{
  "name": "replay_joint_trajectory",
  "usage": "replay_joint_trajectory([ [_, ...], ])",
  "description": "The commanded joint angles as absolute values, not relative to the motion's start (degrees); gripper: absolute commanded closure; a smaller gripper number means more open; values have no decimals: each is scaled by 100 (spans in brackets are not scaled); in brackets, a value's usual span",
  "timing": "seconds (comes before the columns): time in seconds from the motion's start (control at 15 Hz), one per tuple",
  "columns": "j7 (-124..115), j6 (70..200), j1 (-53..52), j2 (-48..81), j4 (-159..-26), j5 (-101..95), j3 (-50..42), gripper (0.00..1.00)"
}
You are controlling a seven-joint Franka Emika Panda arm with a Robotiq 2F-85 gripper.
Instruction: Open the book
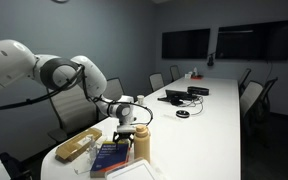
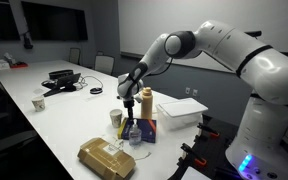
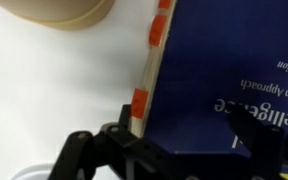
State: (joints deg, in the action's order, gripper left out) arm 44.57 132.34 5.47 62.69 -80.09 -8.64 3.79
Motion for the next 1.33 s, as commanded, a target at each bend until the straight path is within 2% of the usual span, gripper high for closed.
replay_joint_trajectory([
  [0.0,4462,12580,580,6459,-7571,-786,488,0],
  [1.27,4708,9758,860,6806,-6074,178,872,0],
])
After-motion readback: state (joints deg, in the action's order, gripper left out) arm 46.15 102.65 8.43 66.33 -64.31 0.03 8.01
